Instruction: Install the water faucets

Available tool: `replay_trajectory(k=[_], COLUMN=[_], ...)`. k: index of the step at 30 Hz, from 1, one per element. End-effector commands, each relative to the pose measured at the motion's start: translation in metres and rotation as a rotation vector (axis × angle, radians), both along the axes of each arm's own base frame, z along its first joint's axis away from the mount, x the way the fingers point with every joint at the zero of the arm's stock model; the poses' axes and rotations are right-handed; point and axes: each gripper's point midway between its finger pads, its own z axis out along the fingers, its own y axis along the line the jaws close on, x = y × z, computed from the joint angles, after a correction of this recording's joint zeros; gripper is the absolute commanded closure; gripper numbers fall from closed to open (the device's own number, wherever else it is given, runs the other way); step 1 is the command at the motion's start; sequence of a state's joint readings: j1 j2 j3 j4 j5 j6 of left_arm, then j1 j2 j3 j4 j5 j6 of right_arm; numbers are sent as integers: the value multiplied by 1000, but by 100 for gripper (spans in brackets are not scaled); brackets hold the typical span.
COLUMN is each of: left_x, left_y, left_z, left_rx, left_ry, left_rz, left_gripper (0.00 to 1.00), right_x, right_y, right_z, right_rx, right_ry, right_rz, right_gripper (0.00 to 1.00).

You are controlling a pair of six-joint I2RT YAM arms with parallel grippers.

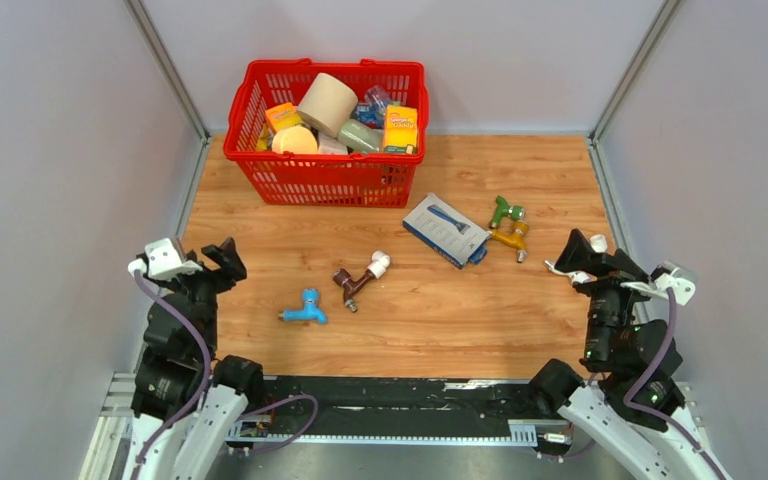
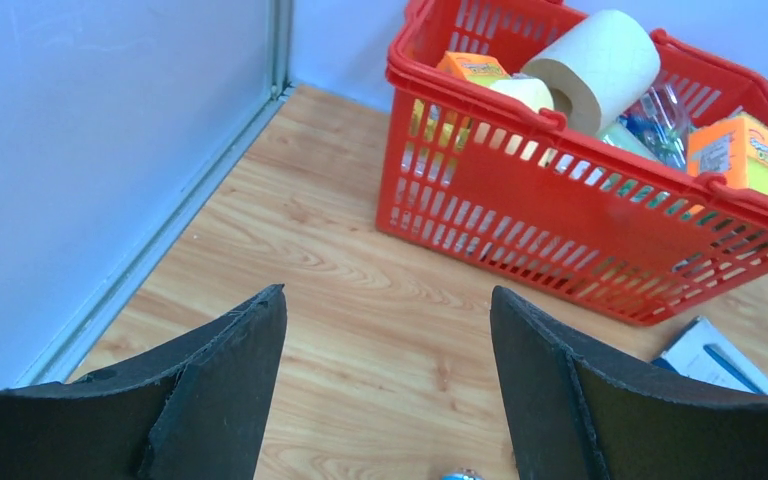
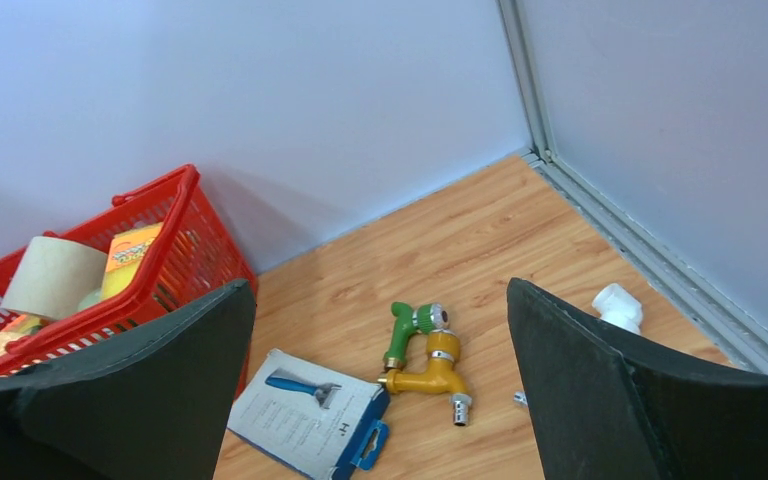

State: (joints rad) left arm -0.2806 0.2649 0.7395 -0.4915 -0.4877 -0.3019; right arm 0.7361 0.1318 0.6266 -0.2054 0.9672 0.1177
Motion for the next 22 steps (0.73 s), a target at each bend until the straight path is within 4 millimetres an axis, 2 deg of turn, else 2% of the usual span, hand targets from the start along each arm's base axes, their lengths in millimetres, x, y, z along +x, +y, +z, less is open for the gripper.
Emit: replay_trajectory(k=[1, 2, 5, 7, 14, 22], left_x=[0, 2, -9, -13, -16, -7], left_y=[11, 12, 24, 31, 34, 25], left_z=[-22, -37, -27, -31, -36, -40], left_rx=[-6, -11, 3, -12, -20, 8], left_ry=[-60, -47, -114, -124, -110, -65], left_rz=[63, 78, 126, 164, 182, 139], left_gripper=[19, 19, 19, 18, 19, 19], right_x=[-3, -3, 2, 3, 3, -7], right_y=[-10, -9, -1, 4, 3, -10], right_z=[-12, -12, -13, -11, -5, 0], right_rx=[-45, -41, -66, -88, -92, -42], right_ry=[23, 21, 22, 8, -20, -60], right_rz=[-49, -45, -17, 6, 8, -21], right_gripper=[0, 0, 0, 0, 0, 0])
